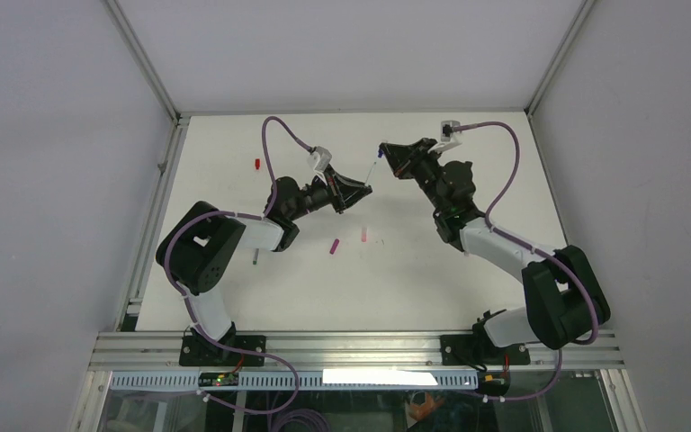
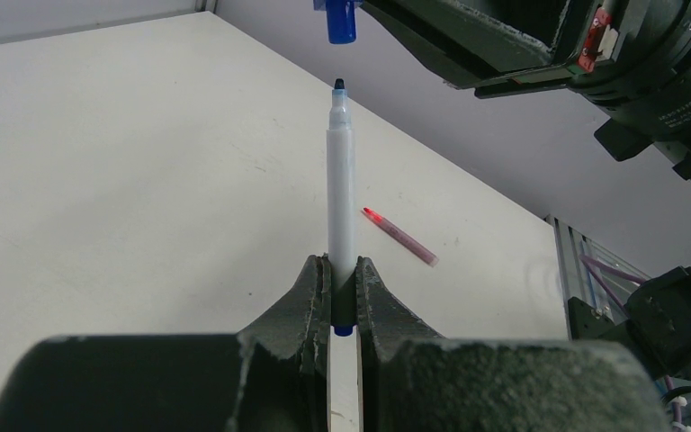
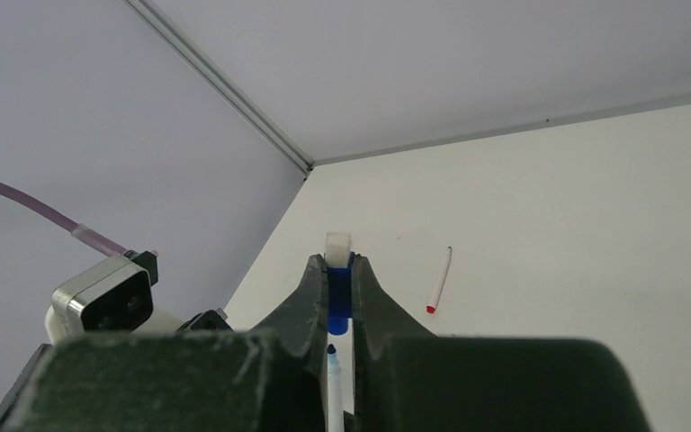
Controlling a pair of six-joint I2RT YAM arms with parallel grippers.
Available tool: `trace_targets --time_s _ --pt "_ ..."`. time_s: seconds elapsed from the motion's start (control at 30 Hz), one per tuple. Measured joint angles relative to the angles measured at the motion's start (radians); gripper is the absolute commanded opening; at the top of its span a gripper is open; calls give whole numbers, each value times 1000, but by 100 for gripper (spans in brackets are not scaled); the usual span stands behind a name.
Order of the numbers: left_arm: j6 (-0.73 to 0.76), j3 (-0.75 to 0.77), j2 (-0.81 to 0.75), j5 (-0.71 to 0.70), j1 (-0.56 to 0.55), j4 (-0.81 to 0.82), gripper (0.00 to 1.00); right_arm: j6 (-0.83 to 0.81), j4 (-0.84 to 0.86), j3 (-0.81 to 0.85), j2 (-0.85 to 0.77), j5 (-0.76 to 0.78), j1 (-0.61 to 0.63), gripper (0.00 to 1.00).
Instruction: Insert the pens into the pen caps
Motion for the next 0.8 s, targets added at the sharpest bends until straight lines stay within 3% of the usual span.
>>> trace_targets --time_s 0.8 --pt "1 -1 0 0 0 -8 0 15 -5 -8 16 -21 29 0"
